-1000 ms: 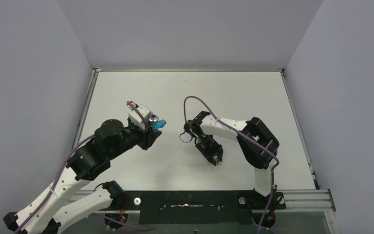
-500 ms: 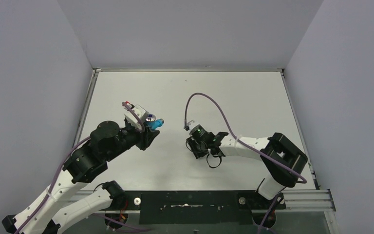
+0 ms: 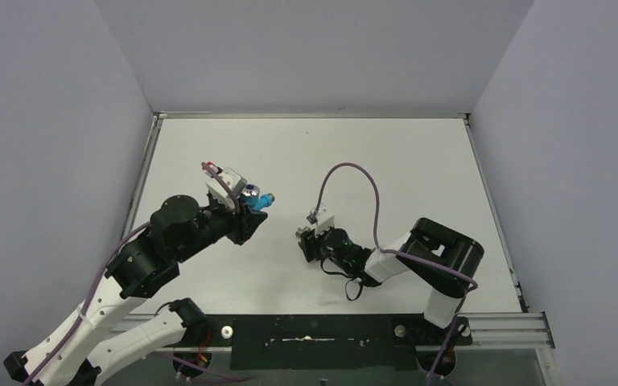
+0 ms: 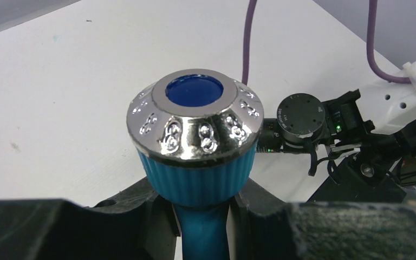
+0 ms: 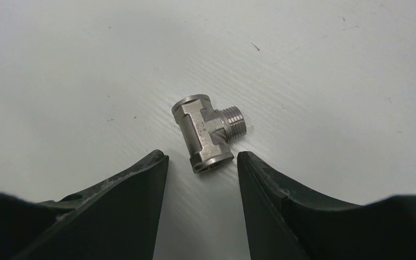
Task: Install the water faucets
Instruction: Adjust the adaptor at the center of the board.
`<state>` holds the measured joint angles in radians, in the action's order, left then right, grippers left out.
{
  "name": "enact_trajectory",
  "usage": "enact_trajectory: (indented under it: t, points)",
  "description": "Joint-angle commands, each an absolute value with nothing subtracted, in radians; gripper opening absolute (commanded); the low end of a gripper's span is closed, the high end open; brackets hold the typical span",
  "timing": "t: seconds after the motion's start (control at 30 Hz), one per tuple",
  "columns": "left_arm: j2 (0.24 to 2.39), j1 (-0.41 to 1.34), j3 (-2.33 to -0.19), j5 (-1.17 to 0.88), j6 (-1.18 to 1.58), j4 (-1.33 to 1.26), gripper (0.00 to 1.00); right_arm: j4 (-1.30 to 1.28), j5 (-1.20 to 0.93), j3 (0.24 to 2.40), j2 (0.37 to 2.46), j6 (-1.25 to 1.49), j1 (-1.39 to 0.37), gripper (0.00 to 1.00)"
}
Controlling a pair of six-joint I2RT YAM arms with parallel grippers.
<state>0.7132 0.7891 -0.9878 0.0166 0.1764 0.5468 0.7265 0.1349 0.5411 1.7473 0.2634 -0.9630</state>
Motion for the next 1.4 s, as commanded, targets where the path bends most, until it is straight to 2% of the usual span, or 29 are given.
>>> enact_trajectory:
  t: [0.0,0.13,0.73,0.87,1.03,1.17,1.27,1.37]
  points:
    - [0.714,0.785,-1.062,-0.02,0.193,0.49,0.0,0.957,0.14,0.4,1.794,0.289,-0.967,0.52]
    - [0.719,0.785,-1.057,-0.032,0.198,0.494,0.0,1.064,0.109,0.351,1.823,0.267,-0.966,0.52]
    - [0.731,0.785,-1.048,-0.057,0.216,0.479,0.0,1.142,0.073,0.374,1.941,0.2,-0.963,0.47]
    - [0.729,0.785,-1.045,-0.058,0.216,0.48,0.0,1.119,0.048,0.403,1.957,0.181,-0.959,0.39]
    - [0.723,0.785,-1.039,-0.056,0.218,0.479,0.0,1.067,0.037,0.409,1.921,0.17,-0.96,0.16]
    - [0.713,0.785,-1.022,-0.049,0.218,0.471,0.0,0.93,0.065,0.406,1.775,0.172,-0.962,0.0]
    - [0.71,0.785,-1.014,-0.043,0.213,0.477,0.0,0.699,0.128,0.441,1.603,0.204,-0.96,0.0]
    - [0.708,0.785,-1.009,-0.032,0.205,0.482,0.0,0.336,0.183,0.559,1.445,0.221,-0.959,0.0]
